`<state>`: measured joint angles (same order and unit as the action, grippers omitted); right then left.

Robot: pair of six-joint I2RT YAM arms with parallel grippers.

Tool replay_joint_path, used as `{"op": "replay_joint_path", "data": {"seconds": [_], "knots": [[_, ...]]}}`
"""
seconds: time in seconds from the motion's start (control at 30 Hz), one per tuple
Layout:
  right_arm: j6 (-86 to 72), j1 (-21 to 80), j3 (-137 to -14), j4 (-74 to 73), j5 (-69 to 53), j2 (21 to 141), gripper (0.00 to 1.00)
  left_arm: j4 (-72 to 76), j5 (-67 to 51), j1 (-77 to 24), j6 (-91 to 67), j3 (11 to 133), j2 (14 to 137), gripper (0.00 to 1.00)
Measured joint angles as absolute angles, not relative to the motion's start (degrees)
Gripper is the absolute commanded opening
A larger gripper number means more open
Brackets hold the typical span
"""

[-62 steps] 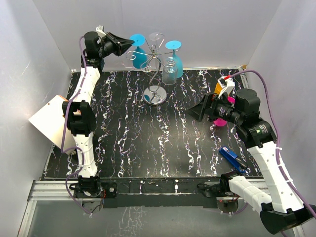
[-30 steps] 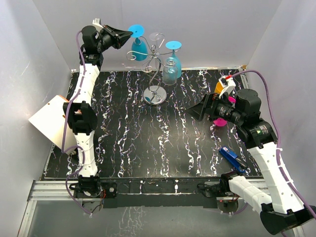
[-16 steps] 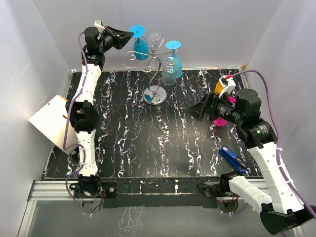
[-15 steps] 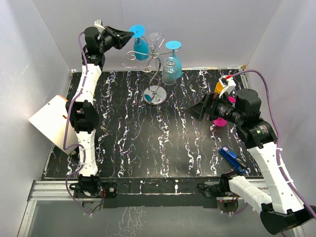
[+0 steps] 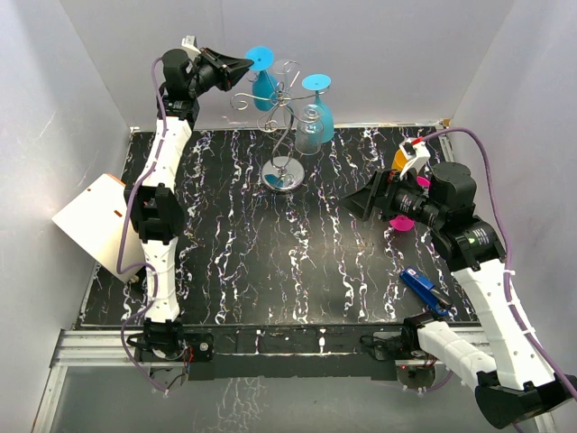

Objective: Take the wine glass off the wine glass rack

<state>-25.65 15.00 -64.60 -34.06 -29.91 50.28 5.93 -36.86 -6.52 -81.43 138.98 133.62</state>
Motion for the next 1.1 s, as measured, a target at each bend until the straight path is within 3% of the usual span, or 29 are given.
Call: {"op": "replay_joint_path", "data": {"seconds": [0.6,1.1], "knots": [[-26.7,15.0,-63.9,-34.0,-30.1,50.2,0.98,5.6,-38.5,-6.8,-79.5,132.7,131.5,0.0],[-27.4,15.0,-63.9,-33.0,-30.3,50.2,0.98,6.7,-41.0,-5.4,-78.3,121.6,122.0,0.0]]}}
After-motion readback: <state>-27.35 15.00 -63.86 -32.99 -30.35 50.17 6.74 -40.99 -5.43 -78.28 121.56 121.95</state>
